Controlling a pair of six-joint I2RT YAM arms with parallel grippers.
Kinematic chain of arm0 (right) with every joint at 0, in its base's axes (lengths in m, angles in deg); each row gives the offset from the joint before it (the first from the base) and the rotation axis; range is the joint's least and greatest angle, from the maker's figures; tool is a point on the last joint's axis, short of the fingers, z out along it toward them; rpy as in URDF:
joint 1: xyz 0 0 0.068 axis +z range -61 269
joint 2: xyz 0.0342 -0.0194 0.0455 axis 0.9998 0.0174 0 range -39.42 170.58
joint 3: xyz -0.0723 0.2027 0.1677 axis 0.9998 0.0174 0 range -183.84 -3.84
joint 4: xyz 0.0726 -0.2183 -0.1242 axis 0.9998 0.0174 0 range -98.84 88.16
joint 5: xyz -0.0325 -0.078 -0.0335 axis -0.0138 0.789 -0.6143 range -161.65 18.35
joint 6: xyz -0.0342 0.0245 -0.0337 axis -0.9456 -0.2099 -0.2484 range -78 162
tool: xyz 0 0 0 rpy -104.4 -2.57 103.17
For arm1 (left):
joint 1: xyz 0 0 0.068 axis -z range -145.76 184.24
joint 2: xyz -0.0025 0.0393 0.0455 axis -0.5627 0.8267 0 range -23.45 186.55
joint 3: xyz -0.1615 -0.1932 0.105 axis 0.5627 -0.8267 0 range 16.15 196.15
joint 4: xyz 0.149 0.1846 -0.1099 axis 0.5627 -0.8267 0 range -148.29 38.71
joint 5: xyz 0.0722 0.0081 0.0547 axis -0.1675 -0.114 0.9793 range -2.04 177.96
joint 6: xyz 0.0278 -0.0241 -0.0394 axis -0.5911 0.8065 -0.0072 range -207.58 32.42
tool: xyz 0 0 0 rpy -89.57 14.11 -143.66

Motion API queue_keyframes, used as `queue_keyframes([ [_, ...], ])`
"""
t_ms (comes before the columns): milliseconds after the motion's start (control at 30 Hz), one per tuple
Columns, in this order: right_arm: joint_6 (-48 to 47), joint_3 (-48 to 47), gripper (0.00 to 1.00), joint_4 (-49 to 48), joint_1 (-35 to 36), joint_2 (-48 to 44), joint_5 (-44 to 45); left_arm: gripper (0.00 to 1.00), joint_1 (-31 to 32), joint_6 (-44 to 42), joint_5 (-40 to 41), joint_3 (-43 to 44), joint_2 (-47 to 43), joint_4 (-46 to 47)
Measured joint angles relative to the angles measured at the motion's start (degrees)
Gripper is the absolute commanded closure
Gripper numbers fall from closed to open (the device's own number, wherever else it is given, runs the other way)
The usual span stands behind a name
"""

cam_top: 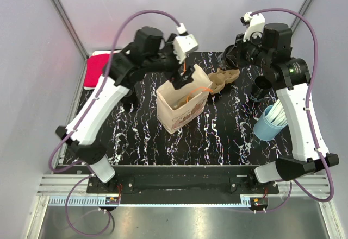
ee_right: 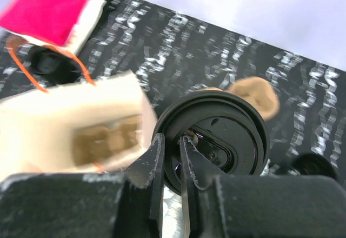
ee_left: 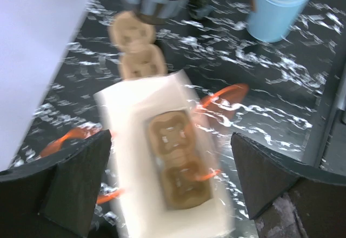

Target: Pack the takeout coffee

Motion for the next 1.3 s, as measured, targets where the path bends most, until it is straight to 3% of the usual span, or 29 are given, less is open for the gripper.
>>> queue_keyframes([
  [167,2.51,-5.22,1.0,0.92,0.0,3.56,-5.01,0.01,-2.34,0.79,-0.98,-8.0,-8.04,3.32],
  [367,4.22,-13.44,1.0,3.48,0.02,9.27,-12.92,0.01,-3.5,1.14,0.52,-12.37,-9.9,5.2],
  [733,4.92,-26.8,1.0,12.28,6.95,18.49,-19.54,0.01,-22.32,5.95,1.66,-27.89,-14.4,10.21],
  [900,3.89,-26.82,1.0,15.87,11.13,20.28,-18.6,0.01,-23.82,6.78,-1.09,-28.81,-14.86,12.57],
  [1300,2.29,-26.93,1.0,18.97,12.2,28.44,-13.16,0.01,-23.74,9.22,-9.4,-24.17,-8.98,16.72],
])
